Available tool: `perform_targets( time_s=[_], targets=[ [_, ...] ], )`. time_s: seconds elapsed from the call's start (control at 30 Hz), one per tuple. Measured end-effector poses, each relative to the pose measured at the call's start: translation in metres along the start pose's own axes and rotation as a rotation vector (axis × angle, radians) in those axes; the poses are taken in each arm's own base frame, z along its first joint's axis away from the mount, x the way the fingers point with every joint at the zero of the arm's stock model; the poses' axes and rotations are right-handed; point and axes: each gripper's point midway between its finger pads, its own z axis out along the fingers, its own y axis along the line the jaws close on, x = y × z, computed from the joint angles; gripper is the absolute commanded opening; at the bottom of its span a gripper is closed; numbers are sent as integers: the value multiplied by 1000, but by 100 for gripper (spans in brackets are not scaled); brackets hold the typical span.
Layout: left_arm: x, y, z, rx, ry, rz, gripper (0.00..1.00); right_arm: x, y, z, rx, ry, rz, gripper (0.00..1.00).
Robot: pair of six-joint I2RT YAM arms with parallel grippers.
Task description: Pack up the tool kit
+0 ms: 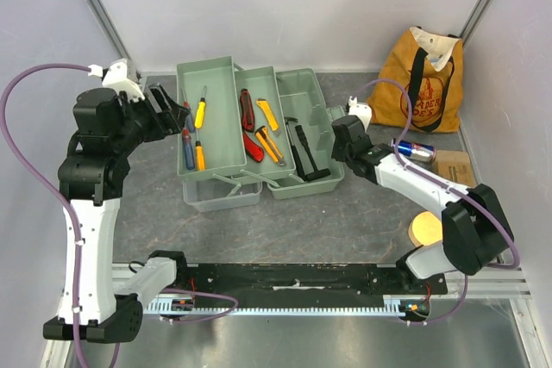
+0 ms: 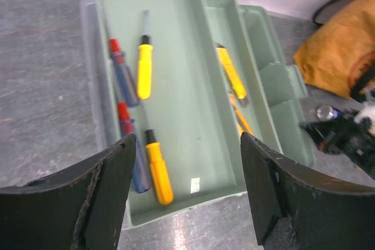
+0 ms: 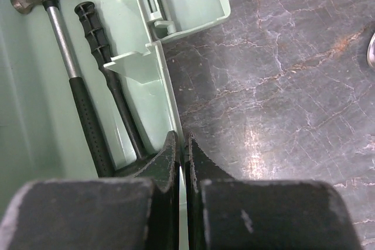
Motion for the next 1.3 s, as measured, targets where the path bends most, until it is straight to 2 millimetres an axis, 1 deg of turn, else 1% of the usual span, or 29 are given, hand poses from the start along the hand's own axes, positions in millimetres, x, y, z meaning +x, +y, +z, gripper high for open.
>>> perform_targets(
  time_s=[0.1,0.2,0.27,0.33,0.43,0.5,0.6,0.67,0.77,0.8,0.9,0.97,1.07,1.2,1.3],
  targets=[
    [5,20,8,-100,-2,-28,80,2,-5,-4,-7,-3,19,0],
    [19,50,21,-239,-6,-56,81,5,-8,-8,-22,3,40,0],
    [38,75,29,-345,19,-77,82,6,-9,-9,-28,8,48,1],
    [55,96,36,-427,43,-99,82,6,-9,-10,-34,11,52,1],
    [77,126,39,-537,71,-143,82,6,-9,-10,-38,13,56,2],
    [82,143,39,-593,64,-176,82,6,-9,-10,-41,15,57,7],
    [81,159,41,-613,45,-223,81,7,-8,-10,-45,17,59,14],
    [80,164,47,-588,39,-254,78,7,-7,-10,-49,18,63,18],
    [86,169,64,-519,70,-300,75,7,-6,-10,-57,25,72,22],
    [90,171,72,-489,94,-315,73,8,-6,-10,-60,28,75,22],
    [110,174,96,-397,177,-346,72,13,-7,-10,-64,44,77,24],
    [128,173,110,-342,247,-368,70,18,-7,-10,-66,63,75,24],
    [144,165,123,-258,319,-390,68,21,-7,-11,-69,73,72,25],
    [147,154,132,-161,342,-398,62,22,-7,-11,-73,84,73,25],
    [148,154,135,-149,347,-395,58,23,-7,-11,-76,85,74,26]
  ],
)
